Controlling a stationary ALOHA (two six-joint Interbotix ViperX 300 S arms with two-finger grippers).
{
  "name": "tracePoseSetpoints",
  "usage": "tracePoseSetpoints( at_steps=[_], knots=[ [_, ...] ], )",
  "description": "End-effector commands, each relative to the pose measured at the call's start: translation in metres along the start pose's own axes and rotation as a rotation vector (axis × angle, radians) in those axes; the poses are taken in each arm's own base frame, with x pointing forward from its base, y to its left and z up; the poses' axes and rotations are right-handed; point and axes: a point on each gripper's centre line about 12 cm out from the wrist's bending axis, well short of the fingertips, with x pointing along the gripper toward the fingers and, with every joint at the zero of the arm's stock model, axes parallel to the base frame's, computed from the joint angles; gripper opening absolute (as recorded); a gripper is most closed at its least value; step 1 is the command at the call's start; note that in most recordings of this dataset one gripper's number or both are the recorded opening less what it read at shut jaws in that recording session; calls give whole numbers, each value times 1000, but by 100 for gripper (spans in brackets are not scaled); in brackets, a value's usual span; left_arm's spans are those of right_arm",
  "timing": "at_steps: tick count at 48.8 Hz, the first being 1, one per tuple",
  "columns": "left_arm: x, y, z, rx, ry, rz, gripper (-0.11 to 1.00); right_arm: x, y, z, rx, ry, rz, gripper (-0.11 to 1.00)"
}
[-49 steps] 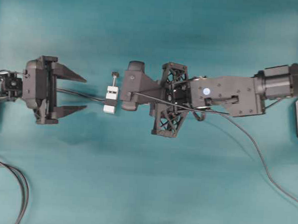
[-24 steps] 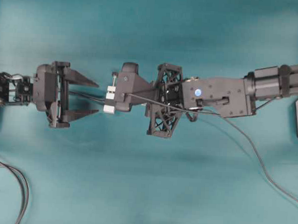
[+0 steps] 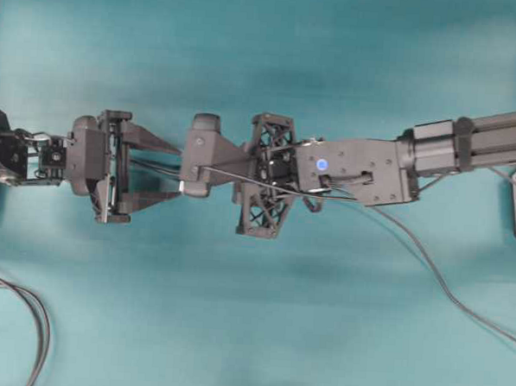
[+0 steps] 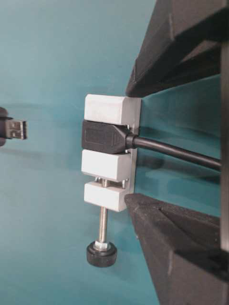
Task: Insert the USB cable into the female connector supported by the left arm.
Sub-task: 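Grasp the white clamp with the left gripper and raise it, then align the USB plug with the clamped female connector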
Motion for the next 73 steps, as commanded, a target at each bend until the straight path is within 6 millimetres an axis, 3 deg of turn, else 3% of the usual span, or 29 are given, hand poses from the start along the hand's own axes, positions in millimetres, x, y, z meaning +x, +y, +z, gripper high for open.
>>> tracePoseSetpoints(
  at_steps=[1,14,32,48,73],
  knots=[
    [2,0,4,-11,-24,-2,87,-8,1,19,2,-57,5,22],
    [1,-1,3,-11,-16,-3,87,4,2,28,6,-48,0,22],
    [-13,-2,-10,11,39,-6,81,5,3,28,5,-38,-3,22],
    [-6,20,-11,50,57,65,78,6,2,27,6,-35,-4,22],
    [7,24,-11,48,52,71,73,6,2,26,6,-33,-4,22]
  ],
)
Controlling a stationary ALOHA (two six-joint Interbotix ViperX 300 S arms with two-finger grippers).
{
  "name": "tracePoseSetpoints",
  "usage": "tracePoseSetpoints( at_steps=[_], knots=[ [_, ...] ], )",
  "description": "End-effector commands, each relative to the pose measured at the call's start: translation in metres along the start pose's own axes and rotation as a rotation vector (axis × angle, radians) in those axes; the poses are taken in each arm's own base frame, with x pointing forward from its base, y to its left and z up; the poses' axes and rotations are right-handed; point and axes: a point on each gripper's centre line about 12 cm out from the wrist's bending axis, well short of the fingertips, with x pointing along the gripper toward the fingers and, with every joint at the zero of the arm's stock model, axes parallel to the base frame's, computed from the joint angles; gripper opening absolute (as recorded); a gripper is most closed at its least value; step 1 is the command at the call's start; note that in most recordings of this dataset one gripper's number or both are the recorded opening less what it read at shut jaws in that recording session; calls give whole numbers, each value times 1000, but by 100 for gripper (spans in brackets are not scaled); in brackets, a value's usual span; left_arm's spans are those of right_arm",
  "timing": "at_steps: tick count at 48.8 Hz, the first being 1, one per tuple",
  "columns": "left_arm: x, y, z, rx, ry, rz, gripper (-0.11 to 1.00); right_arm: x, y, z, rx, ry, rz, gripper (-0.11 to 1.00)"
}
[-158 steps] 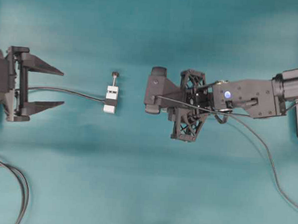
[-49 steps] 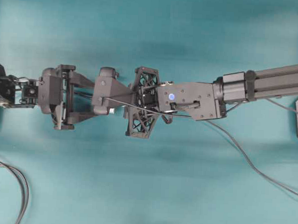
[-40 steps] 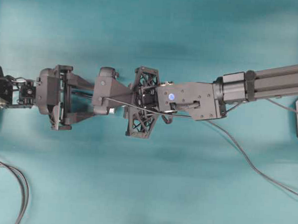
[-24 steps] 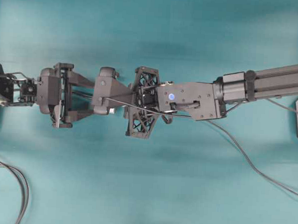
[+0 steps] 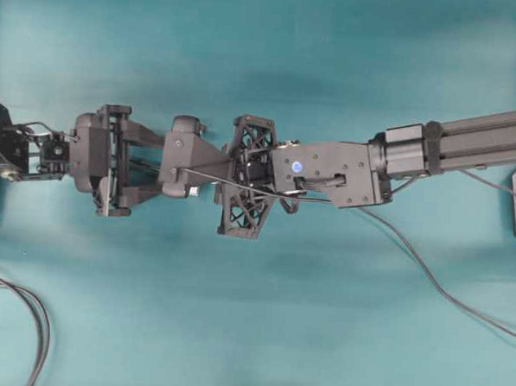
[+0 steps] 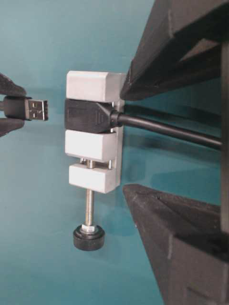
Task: Insert the USB cable into the female connector supported by the left arm.
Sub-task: 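Align the USB plug with the clamped female connector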
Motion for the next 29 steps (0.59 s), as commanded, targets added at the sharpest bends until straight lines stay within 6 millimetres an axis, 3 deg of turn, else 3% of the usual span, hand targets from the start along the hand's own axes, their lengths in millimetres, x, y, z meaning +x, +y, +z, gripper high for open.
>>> tracePoseSetpoints(
  at_steps=[1,16,29],
  knots=[
    [6,10,-1,10,7,34,72,-11,0,12,4,-43,3,22],
    [7,8,-2,13,9,27,48,-12,-1,13,6,-44,3,22],
    [8,6,-2,15,15,18,45,-11,-4,12,5,-43,-3,22]
  ],
)
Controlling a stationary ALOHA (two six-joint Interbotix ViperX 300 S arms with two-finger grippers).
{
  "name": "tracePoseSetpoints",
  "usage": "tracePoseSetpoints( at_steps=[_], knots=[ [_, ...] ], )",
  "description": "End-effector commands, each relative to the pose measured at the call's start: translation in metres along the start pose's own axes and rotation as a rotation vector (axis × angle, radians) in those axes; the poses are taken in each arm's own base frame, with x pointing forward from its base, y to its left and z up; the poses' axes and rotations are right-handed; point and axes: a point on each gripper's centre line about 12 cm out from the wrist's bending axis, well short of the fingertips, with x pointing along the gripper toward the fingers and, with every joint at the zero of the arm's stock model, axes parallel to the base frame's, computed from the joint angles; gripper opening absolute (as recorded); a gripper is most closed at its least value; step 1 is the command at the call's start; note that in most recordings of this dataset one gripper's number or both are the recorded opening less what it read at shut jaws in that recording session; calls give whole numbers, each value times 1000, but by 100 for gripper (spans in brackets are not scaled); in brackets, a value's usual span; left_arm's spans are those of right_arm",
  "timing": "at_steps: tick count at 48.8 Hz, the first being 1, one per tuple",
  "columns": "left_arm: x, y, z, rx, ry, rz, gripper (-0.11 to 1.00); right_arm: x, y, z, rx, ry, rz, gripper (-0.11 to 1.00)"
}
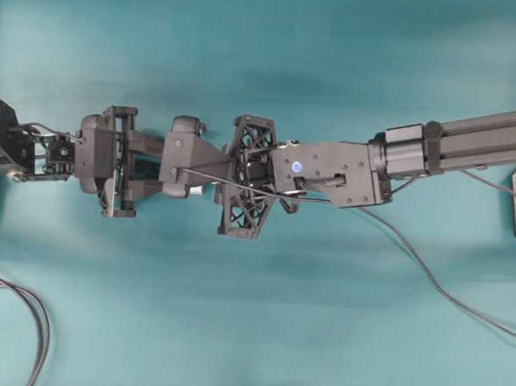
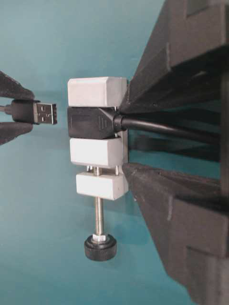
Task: Insert the USB cable into the female connector supported by the left arm.
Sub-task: 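Align the USB plug with the clamped female connector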
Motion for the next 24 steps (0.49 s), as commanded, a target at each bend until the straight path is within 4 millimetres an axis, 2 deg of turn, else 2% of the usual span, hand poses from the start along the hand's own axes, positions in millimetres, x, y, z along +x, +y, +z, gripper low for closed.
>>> tracePoseSetpoints(
  at_steps=[1,9,24],
  knots=[
    [1,6,-3,12,22,22,45,-12,-5,13,7,-43,-4,22],
    [1,3,-4,14,32,11,45,-11,-11,13,17,-40,-11,22],
    [3,-1,-1,15,27,-4,45,-7,-9,14,10,-57,-4,22]
  ],
)
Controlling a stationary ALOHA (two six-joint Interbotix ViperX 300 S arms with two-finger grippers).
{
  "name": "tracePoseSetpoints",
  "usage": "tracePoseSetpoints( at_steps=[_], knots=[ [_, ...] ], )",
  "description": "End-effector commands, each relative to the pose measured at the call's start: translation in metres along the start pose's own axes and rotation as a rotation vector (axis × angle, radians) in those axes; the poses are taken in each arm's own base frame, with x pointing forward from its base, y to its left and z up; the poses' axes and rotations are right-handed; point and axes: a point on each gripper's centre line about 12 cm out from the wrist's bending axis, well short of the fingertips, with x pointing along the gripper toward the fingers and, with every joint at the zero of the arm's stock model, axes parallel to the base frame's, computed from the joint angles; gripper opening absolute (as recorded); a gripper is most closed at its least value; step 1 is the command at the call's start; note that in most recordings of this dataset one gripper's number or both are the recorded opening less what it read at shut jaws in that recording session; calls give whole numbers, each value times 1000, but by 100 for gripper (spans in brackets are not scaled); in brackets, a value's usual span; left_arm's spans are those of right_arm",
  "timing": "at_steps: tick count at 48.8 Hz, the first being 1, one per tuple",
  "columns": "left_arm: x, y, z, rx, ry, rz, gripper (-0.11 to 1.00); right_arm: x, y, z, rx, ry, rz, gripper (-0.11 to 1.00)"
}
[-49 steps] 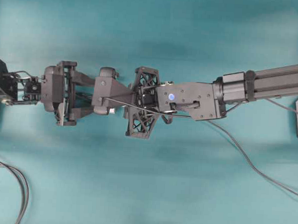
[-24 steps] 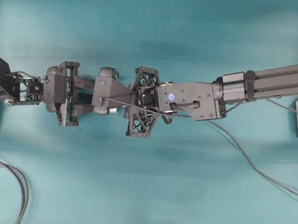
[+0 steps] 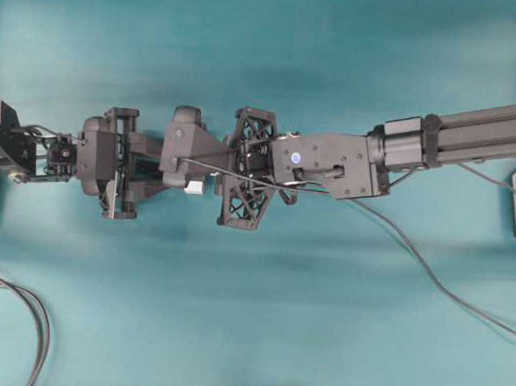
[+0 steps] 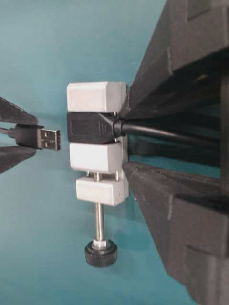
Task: Insert the USB cable into the female connector supported by the left arm.
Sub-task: 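Align the USB plug with the clamped female connector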
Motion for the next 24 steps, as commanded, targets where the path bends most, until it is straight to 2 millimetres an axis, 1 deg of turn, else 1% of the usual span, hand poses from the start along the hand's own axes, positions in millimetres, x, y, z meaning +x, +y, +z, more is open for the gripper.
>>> tracePoseSetpoints(
  at_steps=[1,24],
  knots=[
    [2,2,-2,10,21,5,46,-11,0,15,1,-58,6,22],
    [5,1,1,12,21,3,46,-7,4,17,-4,-89,19,22]
  ],
)
